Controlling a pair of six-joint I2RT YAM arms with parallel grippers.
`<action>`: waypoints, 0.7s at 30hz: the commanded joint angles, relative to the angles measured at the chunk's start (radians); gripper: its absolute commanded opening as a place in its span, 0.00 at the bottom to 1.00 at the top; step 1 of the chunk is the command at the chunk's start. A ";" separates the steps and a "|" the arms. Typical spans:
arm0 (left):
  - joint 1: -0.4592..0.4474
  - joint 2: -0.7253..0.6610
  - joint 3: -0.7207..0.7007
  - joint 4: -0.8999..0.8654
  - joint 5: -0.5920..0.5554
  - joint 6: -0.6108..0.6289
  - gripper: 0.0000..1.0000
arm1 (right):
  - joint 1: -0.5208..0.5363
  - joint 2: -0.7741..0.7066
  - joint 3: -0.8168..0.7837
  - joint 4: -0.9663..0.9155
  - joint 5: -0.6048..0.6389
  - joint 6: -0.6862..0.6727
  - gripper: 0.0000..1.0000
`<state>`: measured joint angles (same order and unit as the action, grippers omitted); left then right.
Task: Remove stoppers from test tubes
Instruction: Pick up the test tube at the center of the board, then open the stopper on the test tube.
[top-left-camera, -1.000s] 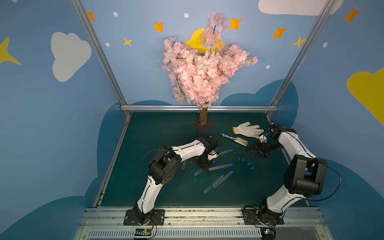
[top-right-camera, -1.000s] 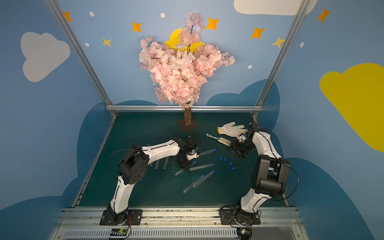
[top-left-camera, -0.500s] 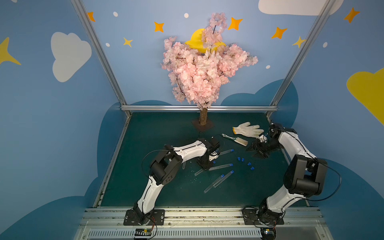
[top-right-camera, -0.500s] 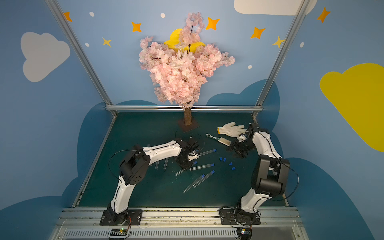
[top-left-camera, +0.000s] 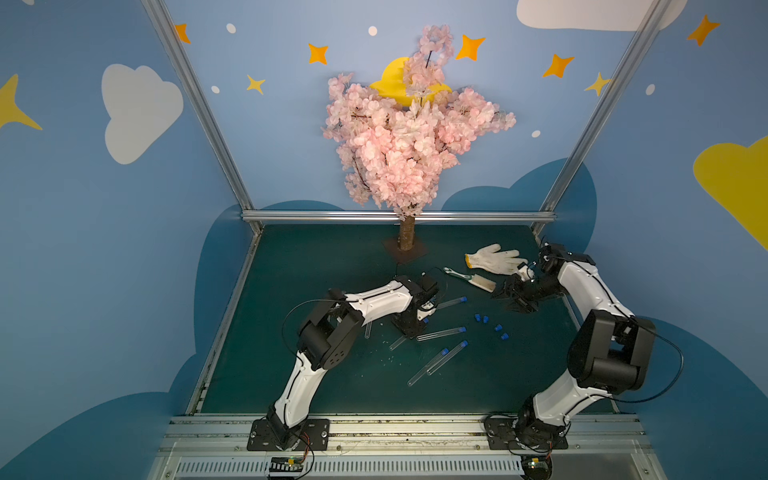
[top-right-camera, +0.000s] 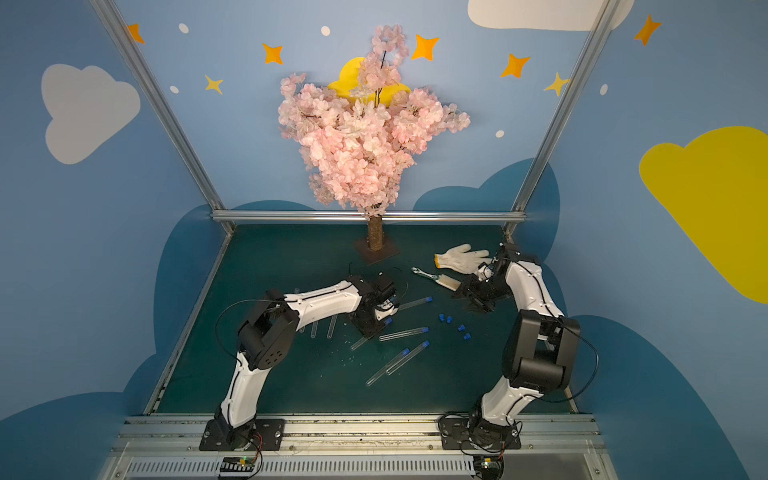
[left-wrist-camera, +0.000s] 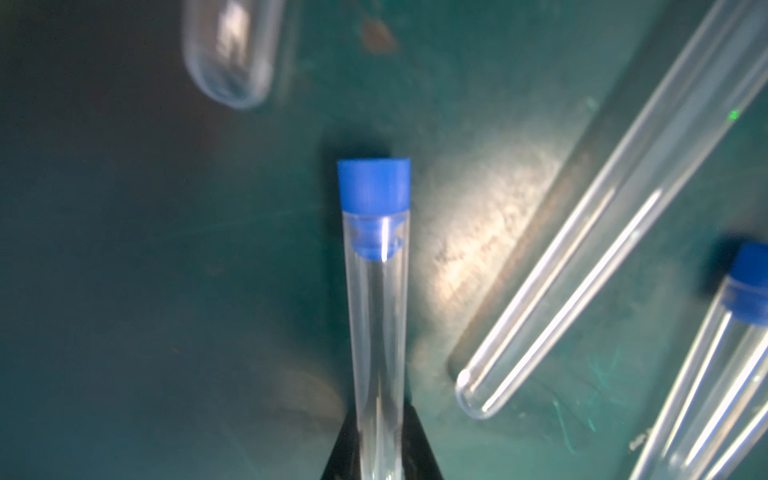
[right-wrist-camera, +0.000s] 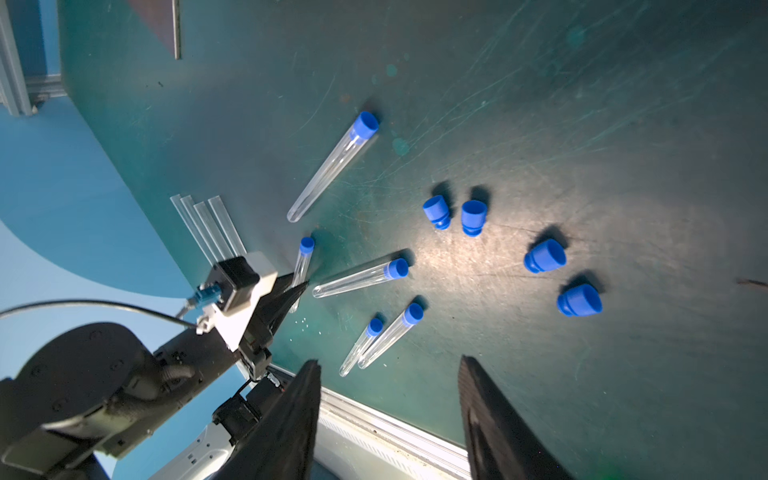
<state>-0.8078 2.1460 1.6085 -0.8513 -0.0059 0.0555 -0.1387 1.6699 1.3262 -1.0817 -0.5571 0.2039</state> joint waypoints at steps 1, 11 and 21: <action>0.054 -0.031 -0.034 0.086 0.023 -0.030 0.16 | 0.024 -0.009 0.002 -0.001 -0.084 -0.021 0.55; 0.135 -0.269 -0.158 0.121 0.159 -0.002 0.14 | 0.148 0.086 0.047 0.037 -0.336 -0.059 0.54; 0.144 -0.356 -0.221 0.146 0.281 -0.031 0.13 | 0.328 0.243 0.175 0.066 -0.465 -0.038 0.53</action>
<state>-0.6659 1.8046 1.3998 -0.7155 0.2123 0.0368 0.1734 1.8896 1.4746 -1.0325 -0.9539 0.1543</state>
